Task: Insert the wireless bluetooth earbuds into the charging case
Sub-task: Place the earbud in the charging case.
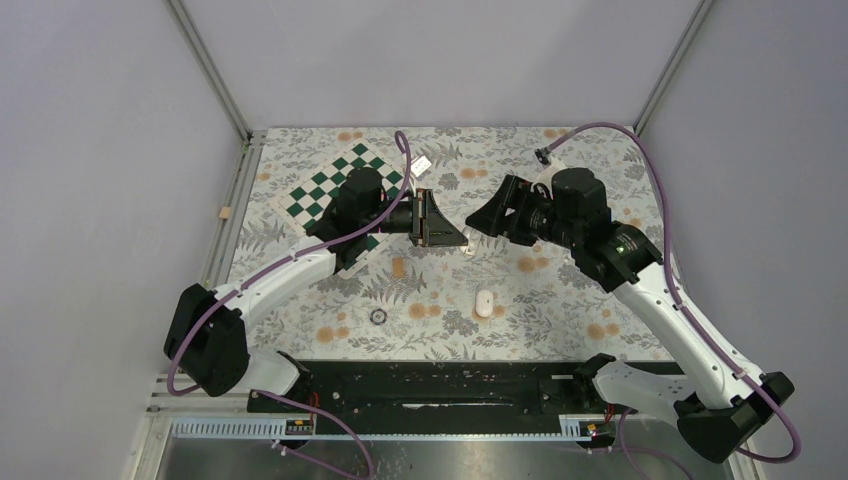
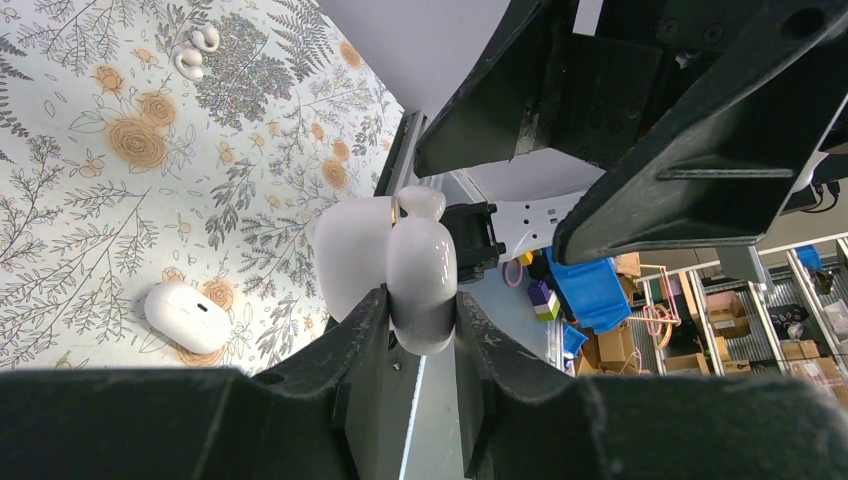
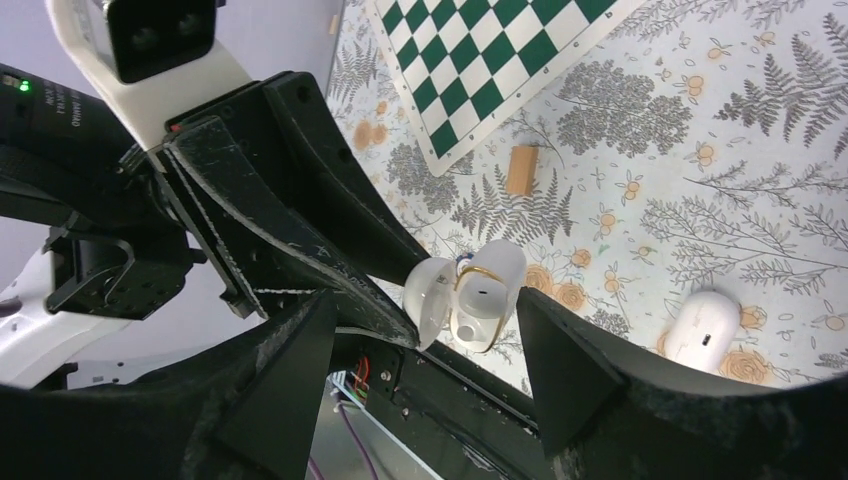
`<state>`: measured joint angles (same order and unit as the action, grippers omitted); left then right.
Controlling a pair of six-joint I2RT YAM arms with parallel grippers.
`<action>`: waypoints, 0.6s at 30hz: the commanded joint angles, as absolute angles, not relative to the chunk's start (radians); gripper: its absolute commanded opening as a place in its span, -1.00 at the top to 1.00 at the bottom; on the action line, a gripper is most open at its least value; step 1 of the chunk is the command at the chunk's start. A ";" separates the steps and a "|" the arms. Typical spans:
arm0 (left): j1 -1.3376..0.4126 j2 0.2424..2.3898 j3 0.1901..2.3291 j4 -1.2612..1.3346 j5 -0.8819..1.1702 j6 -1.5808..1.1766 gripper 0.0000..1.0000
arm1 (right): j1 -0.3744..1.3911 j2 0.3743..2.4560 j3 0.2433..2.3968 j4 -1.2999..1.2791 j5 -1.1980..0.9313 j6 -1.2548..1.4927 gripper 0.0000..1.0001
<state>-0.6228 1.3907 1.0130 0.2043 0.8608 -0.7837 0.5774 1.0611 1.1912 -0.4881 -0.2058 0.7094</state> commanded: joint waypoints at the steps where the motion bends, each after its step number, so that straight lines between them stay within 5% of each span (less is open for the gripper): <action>1: -0.621 1.361 1.035 0.256 0.868 -0.781 1.00 | 0.586 1.059 1.189 -0.408 -0.246 0.728 -0.49; 18: -0.621 1.361 1.037 0.256 0.868 -0.783 1.00 | 0.585 1.058 1.158 -0.396 -0.292 0.752 -0.44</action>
